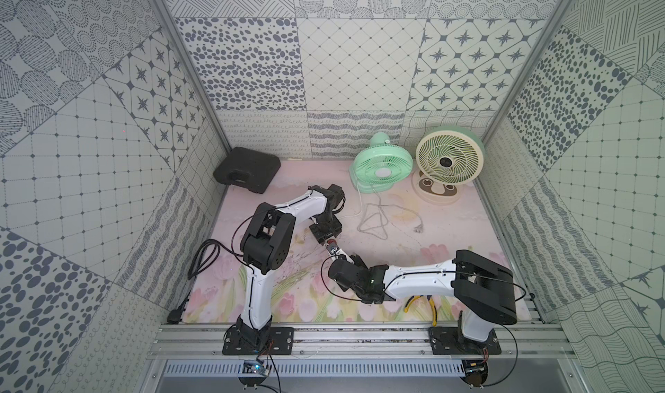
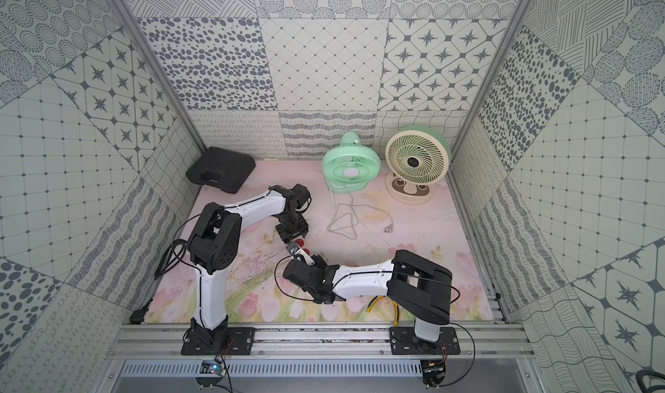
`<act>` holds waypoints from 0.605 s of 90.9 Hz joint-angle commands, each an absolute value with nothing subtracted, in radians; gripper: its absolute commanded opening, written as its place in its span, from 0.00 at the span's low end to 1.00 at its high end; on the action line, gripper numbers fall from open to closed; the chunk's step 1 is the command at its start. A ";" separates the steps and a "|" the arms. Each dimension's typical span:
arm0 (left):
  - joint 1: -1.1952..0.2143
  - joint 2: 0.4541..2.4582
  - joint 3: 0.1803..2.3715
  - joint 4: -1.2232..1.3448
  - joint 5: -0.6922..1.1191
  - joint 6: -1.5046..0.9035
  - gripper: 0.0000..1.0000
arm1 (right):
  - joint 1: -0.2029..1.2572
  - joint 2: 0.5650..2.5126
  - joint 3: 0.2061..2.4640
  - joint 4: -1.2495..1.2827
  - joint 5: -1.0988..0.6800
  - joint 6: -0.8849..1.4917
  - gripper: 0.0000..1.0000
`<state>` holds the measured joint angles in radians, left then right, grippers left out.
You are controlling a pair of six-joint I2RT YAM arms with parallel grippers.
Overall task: Unplug the desk fan from the power strip
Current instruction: Remove the plug from the socket.
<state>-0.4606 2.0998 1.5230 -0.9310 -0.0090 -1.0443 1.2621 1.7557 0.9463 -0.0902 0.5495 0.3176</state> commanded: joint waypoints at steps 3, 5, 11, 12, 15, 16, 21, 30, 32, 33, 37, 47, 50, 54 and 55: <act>-0.453 2.137 1.494 -1.144 -0.215 -1.086 0.00 | 1.283 1.742 0.962 -0.057 0.513 0.305 0.00; -0.453 2.137 1.494 -1.144 -0.215 -1.086 0.00 | 1.280 1.739 0.959 -0.055 0.506 0.310 0.00; -0.453 2.136 1.492 -1.144 -0.216 -1.086 0.00 | 1.263 1.725 0.946 -0.042 0.473 0.335 0.00; -0.453 2.136 1.492 -1.144 -0.216 -1.086 0.00 | 1.259 1.722 0.942 -0.039 0.464 0.342 0.00; -0.453 2.136 1.490 -1.144 -0.216 -1.086 0.00 | 1.245 1.710 0.927 -0.023 0.439 0.355 0.00; -0.453 2.136 1.490 -1.144 -0.217 -1.086 0.00 | 1.240 1.706 0.922 -0.019 0.431 0.361 0.00; -0.453 2.134 1.490 -1.143 -0.218 -1.084 0.00 | 1.211 1.683 0.890 0.018 0.373 0.396 0.00; -0.453 2.135 1.490 -1.143 -0.217 -1.085 0.00 | 1.146 1.637 0.820 0.094 0.248 0.469 0.00; -0.453 2.135 1.490 -1.143 -0.218 -1.085 0.00 | 1.124 1.628 0.806 0.113 0.223 0.489 0.00; -0.453 2.135 1.490 -1.143 -0.217 -1.085 0.00 | 1.116 1.624 0.797 0.124 0.211 0.498 0.00; -0.454 2.134 1.490 -1.142 -0.216 -1.084 0.00 | 1.089 1.611 0.770 0.159 0.163 0.529 0.00; -0.453 2.135 1.488 -1.143 -0.219 -1.083 0.00 | 1.035 1.594 0.724 0.206 0.088 0.573 0.00; -0.453 2.135 1.490 -1.142 -0.219 -1.083 0.00 | 1.028 1.593 0.719 0.209 0.082 0.578 0.00; -0.453 2.134 1.490 -1.143 -0.219 -1.083 0.00 | 1.025 1.594 0.717 0.209 0.080 0.580 0.00; -0.453 2.133 1.491 -1.142 -0.219 -1.082 0.00 | 1.026 1.594 0.717 0.210 0.080 0.579 0.00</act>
<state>-0.4606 2.0998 1.5215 -0.9276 -0.0074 -1.0714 1.0554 1.6272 0.7429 0.1635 0.1257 0.5030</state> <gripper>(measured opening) 0.518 0.168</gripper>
